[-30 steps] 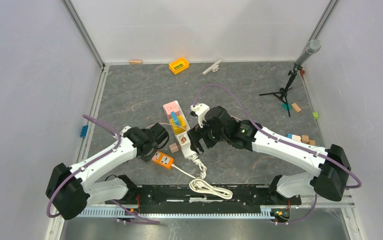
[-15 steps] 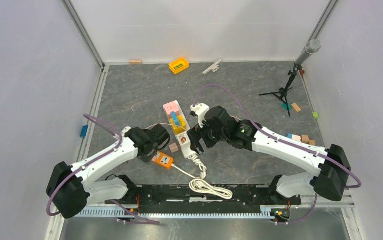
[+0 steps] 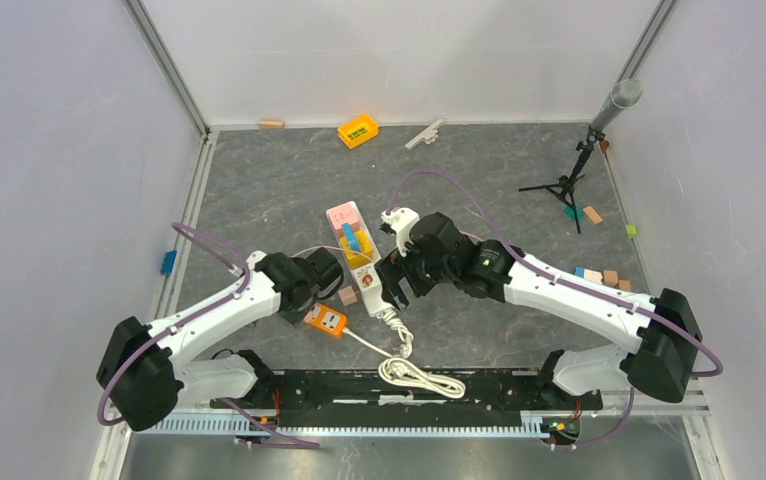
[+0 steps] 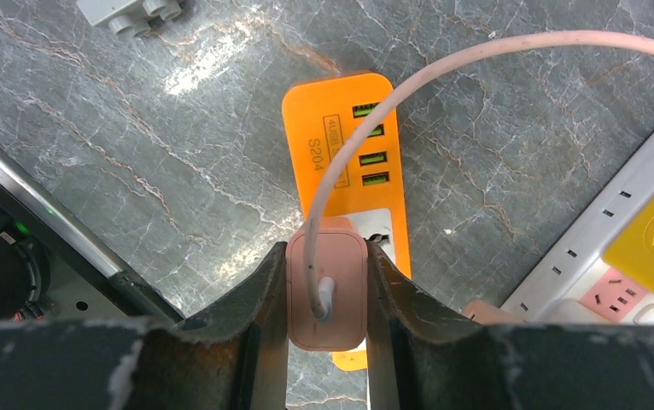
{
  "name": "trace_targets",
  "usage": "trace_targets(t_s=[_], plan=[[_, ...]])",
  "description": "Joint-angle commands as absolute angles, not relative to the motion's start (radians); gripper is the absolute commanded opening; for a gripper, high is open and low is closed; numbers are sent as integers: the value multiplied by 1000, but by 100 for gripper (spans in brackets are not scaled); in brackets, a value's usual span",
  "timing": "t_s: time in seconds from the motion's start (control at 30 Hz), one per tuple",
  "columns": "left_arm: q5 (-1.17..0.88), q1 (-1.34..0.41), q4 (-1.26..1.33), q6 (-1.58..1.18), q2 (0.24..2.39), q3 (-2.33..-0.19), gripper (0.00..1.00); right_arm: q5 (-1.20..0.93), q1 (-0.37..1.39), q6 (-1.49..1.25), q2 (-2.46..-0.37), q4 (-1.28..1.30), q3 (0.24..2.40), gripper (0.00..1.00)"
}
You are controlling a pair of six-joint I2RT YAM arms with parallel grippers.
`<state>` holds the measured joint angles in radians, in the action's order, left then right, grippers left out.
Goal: Insert the plug
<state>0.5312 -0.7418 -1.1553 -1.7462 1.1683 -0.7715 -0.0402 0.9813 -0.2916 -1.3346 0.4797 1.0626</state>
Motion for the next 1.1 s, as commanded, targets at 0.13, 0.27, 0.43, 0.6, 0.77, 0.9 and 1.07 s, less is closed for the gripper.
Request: trace_targets(t_s=[0.13,0.27,0.43,0.6,0.77,0.9,1.07], plan=[[667,-738,-1088,-1725,1234,-771,2,-32,979,-295,-1322,464,1057,98],[658,-738,-1080,-1714,1267,-784,2,-32,979,-293,-1319,468,1058,98],[641,-741,-1073,-1715,1271,-782,2,-28,979,-292,-1315,471,1055,98],[638,-766,-1091,-1731,1259,-784,2,-26,979,-290,-1313,469,1052,98],[680,-778,-1115,-1730,1257,-802,2,-25,979,-289,-1313,468,1054,98],[721,-779,-1127,-1724,1251,-816,2,-26,979,-288,-1314,469,1054,98],[730,-779,-1127,-1720,1254,-817,2,-28,979,-284,-1315,472,1055,98]])
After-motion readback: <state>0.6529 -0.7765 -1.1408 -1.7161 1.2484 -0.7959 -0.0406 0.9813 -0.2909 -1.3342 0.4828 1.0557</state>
